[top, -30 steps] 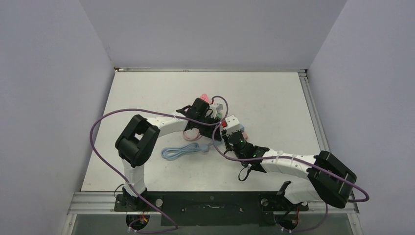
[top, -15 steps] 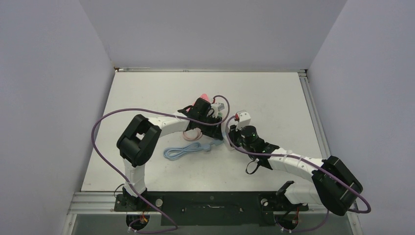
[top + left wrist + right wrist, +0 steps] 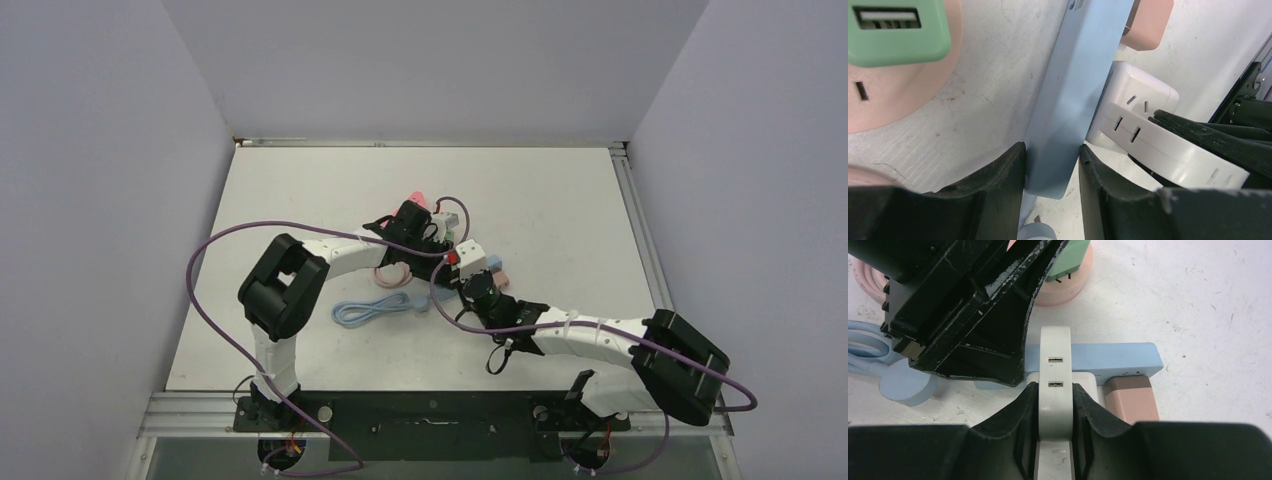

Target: Pull the plug off the socket

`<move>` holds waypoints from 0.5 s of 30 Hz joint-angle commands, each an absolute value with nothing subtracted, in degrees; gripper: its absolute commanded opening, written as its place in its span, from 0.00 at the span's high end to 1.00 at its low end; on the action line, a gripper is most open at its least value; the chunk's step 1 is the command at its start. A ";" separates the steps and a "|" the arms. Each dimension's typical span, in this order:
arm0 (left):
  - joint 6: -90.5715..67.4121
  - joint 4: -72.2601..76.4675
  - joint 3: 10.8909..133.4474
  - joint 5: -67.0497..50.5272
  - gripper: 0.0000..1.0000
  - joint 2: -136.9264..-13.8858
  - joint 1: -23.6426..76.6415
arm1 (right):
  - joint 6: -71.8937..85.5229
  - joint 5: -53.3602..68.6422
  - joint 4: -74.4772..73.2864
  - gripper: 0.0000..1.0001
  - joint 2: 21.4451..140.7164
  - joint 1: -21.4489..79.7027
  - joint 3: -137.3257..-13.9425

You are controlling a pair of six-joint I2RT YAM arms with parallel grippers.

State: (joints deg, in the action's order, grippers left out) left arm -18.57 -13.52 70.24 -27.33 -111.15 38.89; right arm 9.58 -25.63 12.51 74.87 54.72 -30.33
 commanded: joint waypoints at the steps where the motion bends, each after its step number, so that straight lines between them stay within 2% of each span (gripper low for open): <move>1: -17.38 -19.68 68.92 -15.74 1.00 -115.15 37.88 | 13.88 -18.44 19.77 0.95 70.02 51.00 -31.48; 4: -17.25 -20.02 68.99 -15.15 1.00 -115.15 37.88 | 19.24 -6.48 22.02 0.95 67.07 42.70 -28.90; 8: -17.55 -19.78 69.10 -15.63 1.00 -115.20 37.92 | 22.24 1.08 24.06 0.95 65.21 36.85 -26.97; 15: -17.67 -19.86 69.34 -15.96 1.00 -115.75 37.97 | 18.71 -4.28 22.18 0.95 65.89 40.36 -28.14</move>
State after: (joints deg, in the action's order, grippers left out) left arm -19.20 -12.38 70.70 -26.70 -111.63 39.20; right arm 19.97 -0.64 14.94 68.90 38.02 -26.02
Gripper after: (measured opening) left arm 0.359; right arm 0.221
